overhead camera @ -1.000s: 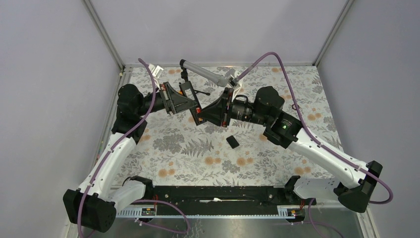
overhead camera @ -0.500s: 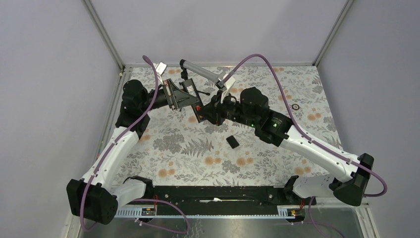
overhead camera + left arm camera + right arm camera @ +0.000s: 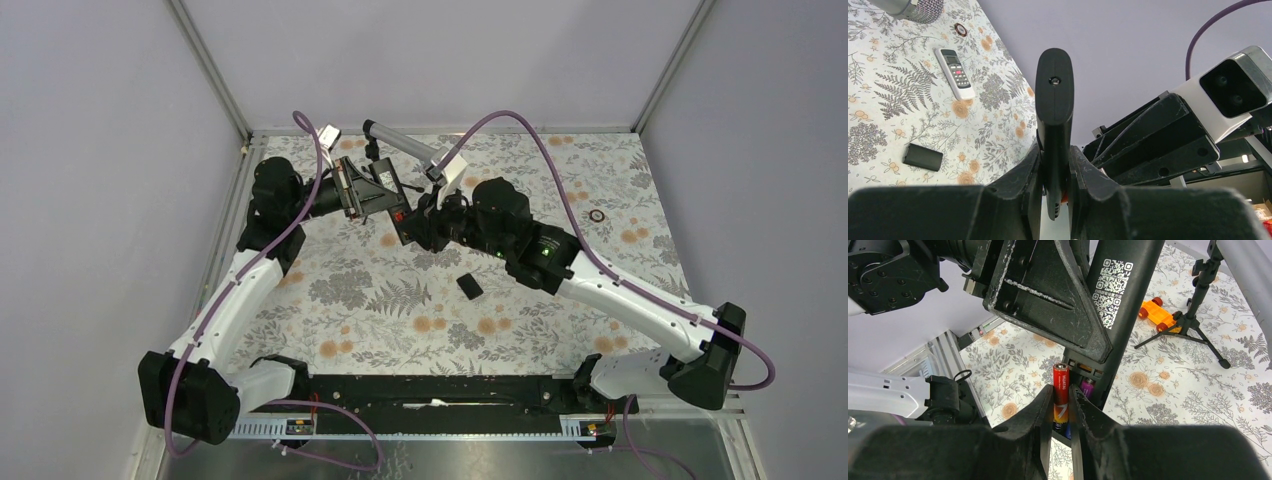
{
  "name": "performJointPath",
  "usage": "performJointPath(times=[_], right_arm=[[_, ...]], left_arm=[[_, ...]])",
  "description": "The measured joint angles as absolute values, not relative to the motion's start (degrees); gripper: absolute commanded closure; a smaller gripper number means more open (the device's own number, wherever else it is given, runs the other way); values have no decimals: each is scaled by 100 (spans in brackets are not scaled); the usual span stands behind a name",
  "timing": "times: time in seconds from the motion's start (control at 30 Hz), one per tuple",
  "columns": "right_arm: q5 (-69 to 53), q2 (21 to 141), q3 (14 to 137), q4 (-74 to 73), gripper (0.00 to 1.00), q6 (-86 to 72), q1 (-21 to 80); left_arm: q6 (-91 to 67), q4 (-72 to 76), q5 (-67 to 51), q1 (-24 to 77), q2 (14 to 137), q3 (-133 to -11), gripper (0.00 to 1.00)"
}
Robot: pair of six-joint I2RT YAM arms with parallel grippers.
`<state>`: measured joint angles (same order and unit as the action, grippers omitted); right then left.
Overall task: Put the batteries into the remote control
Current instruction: Load the battery into the remote control.
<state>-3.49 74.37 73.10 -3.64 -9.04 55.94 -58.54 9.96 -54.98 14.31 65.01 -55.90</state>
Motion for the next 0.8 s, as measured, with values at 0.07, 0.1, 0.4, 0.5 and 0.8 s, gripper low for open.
performJointPath(times=[0.07,0.1,0.4,0.5,0.8], right_arm=[[-346,7459,7330,-375,74,-884,5596],[-346,7467,7338,-379,73,-878,5599],[-185,7474,7341,-401,79,-880,5636],[-78,7474,7341,-397,82,-902,5645],[263,7498,7336,-163,86,-1070,5653]], left_arm=[[-5894,1000,-5492,1431,6512,-5588,100],[-5909,1009,-5487,1431,6512,-5590,100],[-6143,1090,-5472,1431,6587,-5590,100],[-6189,1133,-5457,1431,6604,-5590,100],[-6462,1210,-5367,1424,6683,-5586,100]])
